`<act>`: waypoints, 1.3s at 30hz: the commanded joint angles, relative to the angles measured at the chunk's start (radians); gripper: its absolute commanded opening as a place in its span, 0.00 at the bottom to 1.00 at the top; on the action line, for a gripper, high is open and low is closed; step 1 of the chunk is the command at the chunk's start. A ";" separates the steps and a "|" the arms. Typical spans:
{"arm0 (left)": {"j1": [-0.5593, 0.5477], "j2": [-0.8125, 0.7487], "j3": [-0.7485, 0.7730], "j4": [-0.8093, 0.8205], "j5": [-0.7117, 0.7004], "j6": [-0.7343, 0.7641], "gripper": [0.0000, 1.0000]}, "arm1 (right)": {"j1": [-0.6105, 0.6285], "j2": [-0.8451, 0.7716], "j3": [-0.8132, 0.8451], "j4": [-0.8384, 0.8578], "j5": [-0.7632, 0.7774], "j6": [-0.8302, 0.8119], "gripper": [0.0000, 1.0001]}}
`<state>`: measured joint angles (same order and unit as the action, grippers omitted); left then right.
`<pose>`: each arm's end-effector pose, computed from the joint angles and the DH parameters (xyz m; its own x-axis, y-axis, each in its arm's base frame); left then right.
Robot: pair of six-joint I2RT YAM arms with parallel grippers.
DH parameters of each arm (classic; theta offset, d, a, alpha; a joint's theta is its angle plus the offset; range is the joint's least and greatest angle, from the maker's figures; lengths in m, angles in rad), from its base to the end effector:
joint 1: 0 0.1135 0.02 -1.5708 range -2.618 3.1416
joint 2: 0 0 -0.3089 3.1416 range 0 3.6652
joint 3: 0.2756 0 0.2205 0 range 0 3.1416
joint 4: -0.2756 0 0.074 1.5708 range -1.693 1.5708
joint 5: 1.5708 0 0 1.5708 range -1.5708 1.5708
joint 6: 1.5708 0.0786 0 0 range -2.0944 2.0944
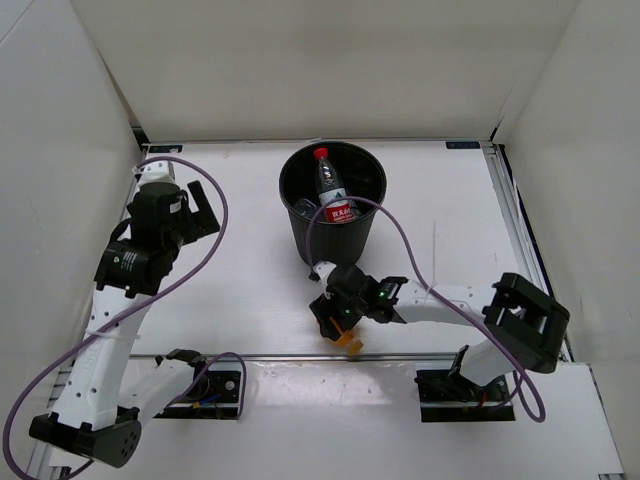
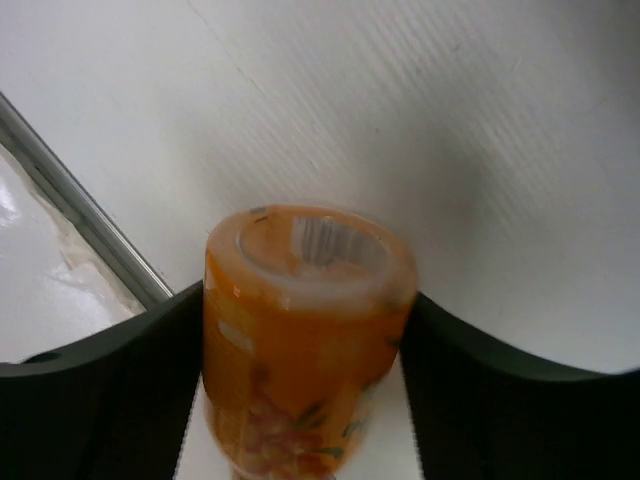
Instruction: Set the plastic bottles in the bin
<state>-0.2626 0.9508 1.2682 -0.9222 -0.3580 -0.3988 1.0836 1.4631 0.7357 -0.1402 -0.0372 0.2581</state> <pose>0.1470 -0.0110 0.4042 -0.4923 -0.2443 -0.8354 -0.2457 0.9598 -0.1358 0.1303 0.2522 0.2080 -0.5735 -0.5377 -0.6180 -0.7735 0.6038 0.1925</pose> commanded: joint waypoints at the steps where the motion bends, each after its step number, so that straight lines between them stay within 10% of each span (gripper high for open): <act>1: 0.005 -0.029 -0.030 -0.035 -0.036 0.018 1.00 | 0.007 0.023 0.030 -0.018 -0.013 0.015 0.70; 6: 0.005 -0.070 -0.069 -0.035 -0.085 -0.003 1.00 | 0.016 -0.082 0.195 -0.227 -0.003 -0.034 0.31; 12: 0.005 -0.122 -0.179 -0.026 -0.120 -0.060 1.00 | 0.016 -0.095 0.680 -0.608 0.207 -0.075 0.20; 21: 0.005 -0.133 -0.262 -0.026 -0.130 -0.091 1.00 | -0.275 0.216 1.442 -0.699 0.215 -0.177 0.37; 24: 0.005 -0.122 -0.262 -0.014 -0.139 -0.081 1.00 | -0.350 0.273 1.445 -0.668 0.174 -0.142 0.43; 29: 0.005 -0.101 -0.233 -0.014 -0.148 -0.060 1.00 | -0.405 0.298 1.423 -0.691 0.138 -0.093 1.00; 39: 0.005 -0.092 -0.254 -0.004 -0.162 -0.078 1.00 | -0.579 0.134 1.265 -0.887 0.114 0.030 1.00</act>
<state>-0.2626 0.8642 1.0096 -0.9417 -0.4988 -0.4694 0.5961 1.6756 2.0060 -0.9314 0.1242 0.2462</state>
